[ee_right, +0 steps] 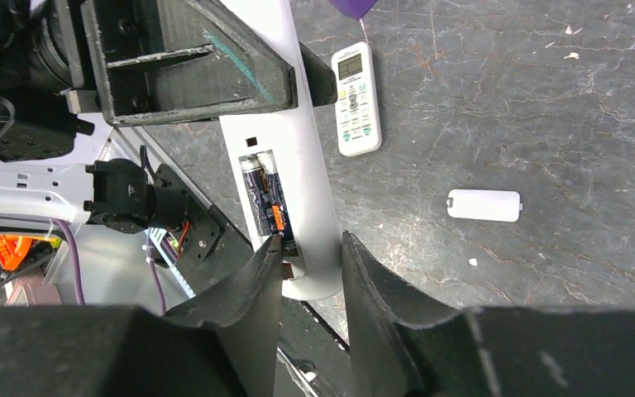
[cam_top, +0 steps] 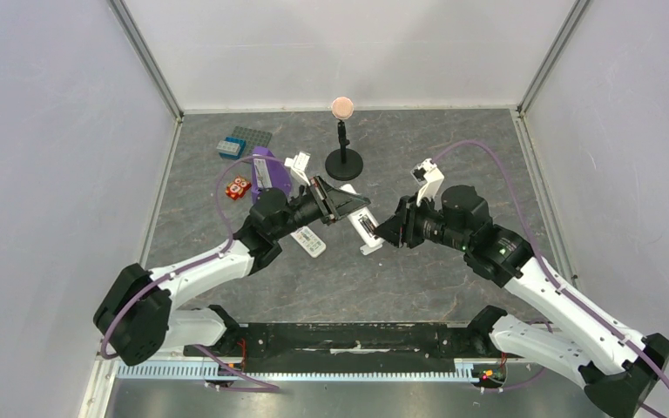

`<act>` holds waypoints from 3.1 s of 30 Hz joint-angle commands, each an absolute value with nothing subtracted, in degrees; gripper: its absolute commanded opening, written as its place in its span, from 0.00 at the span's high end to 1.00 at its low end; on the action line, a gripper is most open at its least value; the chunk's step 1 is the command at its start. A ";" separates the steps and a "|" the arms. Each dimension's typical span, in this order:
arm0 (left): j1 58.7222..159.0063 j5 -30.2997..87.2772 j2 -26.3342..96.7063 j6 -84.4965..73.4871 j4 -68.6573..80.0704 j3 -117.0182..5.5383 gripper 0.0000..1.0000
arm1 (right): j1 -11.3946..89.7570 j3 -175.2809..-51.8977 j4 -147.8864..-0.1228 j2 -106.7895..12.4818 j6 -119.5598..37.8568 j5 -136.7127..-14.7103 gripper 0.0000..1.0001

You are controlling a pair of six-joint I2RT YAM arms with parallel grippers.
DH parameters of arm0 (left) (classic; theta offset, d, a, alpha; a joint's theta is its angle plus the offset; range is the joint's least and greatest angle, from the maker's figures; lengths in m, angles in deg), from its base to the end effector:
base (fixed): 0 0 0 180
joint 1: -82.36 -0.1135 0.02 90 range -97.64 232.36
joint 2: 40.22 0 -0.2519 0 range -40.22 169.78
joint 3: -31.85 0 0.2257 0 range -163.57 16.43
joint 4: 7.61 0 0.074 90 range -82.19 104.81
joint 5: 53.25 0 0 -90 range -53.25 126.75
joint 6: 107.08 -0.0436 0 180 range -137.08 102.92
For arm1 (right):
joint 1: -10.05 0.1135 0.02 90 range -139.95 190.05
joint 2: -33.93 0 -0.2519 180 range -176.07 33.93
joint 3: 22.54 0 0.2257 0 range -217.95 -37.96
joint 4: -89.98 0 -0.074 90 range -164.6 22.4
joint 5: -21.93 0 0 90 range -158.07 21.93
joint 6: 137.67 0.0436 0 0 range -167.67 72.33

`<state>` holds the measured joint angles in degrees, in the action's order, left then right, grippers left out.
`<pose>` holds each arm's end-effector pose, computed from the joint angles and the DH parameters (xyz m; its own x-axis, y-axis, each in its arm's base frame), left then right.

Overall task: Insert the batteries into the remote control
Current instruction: Load the battery into the remote control, then pick up the battery cover at the center of the board.

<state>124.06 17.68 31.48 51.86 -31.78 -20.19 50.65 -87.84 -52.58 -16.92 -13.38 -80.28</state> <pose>0.1908 -0.1891 0.2858 -0.7926 -0.4751 -0.3822 0.3681 0.1269 -0.9211 0.1359 0.1286 0.3196 -0.6866 0.1367 -0.7140 -0.4806 0.6516 0.5869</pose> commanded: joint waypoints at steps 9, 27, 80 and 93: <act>125.65 15.58 22.99 38.69 -24.42 -26.42 0.98 | 50.65 -90.84 -52.12 -14.44 -14.00 -79.57 0.40; 125.43 7.25 19.92 33.65 -24.06 -28.17 0.98 | 50.64 -87.11 -65.97 -13.38 -15.59 -95.64 0.36; 114.87 39.30 -3.89 35.04 11.41 -15.59 0.98 | 50.57 -84.96 -54.75 -30.59 -61.49 -77.77 0.30; 112.02 43.74 -5.75 32.84 16.52 -17.56 0.98 | 50.66 -99.26 -49.63 -56.40 -12.48 -62.22 0.62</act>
